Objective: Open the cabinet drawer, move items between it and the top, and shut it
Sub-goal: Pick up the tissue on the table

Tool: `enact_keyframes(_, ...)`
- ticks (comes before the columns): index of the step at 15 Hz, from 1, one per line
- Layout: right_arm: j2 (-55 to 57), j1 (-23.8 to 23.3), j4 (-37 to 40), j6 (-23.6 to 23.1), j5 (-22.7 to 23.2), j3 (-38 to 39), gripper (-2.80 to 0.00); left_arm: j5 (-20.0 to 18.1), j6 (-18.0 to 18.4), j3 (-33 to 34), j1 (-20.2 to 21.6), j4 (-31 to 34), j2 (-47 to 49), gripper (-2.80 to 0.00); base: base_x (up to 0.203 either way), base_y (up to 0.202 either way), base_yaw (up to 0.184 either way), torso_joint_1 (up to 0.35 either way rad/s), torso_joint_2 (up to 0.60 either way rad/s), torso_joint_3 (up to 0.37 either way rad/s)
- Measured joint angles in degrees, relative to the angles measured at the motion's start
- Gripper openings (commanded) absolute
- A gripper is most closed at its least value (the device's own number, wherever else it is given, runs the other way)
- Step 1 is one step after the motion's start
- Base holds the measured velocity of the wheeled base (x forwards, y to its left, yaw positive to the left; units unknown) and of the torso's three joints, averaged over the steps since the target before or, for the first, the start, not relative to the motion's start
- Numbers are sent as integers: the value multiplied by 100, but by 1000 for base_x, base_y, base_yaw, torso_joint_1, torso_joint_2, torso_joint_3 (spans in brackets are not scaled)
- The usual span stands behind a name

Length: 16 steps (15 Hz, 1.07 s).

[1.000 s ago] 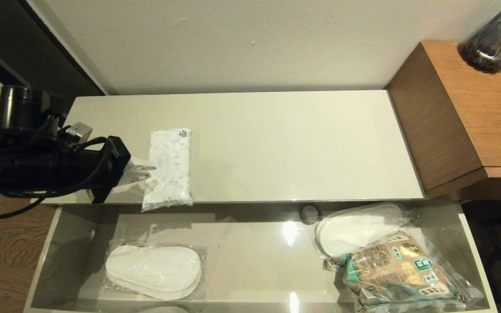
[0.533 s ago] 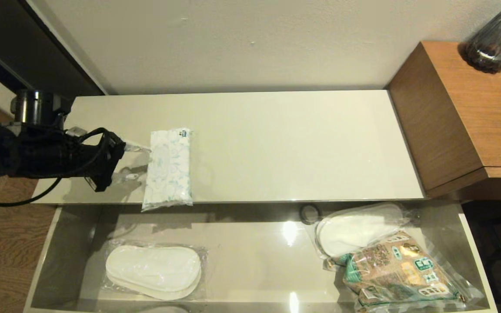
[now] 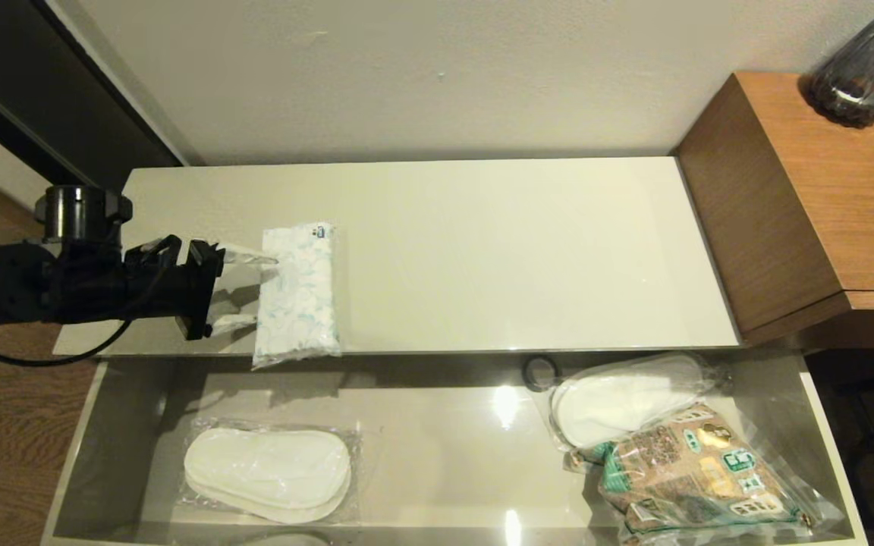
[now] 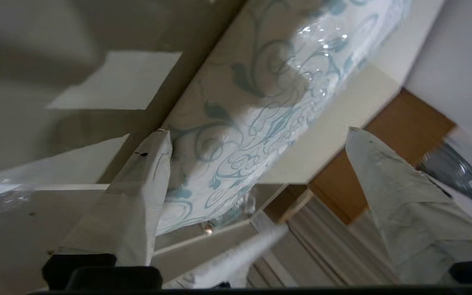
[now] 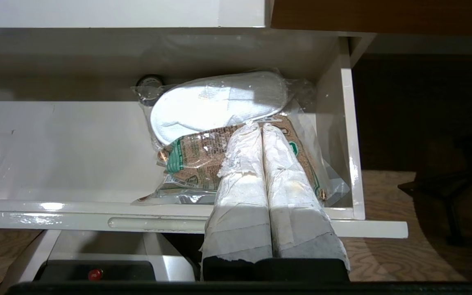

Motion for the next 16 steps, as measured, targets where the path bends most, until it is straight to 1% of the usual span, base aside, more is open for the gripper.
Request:
enact_keyframes(2,0,-2,0,-1,1,0,-280,-78,49,36,4,-197,107,0,0,0,0,0,0,0)
enact_keyframes(6,0,0,0,2,1,0,-280,-127,550,-25,-11,-278,356,0,0,0,0,0,0,0)
enact_keyframes(7,0,0,2,1,0,0,-280,-127,613,-47,-18,-279,404,0,0,0,0,0,0,0)
enact_keyframes(8,0,0,2,-1,4,0,-280,-127,635,-86,-37,-276,450,-280,0,0,0,0,0,0)
enact_keyframes(11,0,0,-3,0,0,0,-280,-122,668,-219,-91,-326,586,-280,0,0,0,0,0,0)
enact_keyframes(14,0,2,1,-1,4,0,-280,-444,649,-297,-139,-484,673,-280,0,0,0,0,0,0)
enact_keyframes(16,0,2,2,1,0,0,-280,-527,621,-330,-211,-558,704,-280,0,0,0,0,0,0)
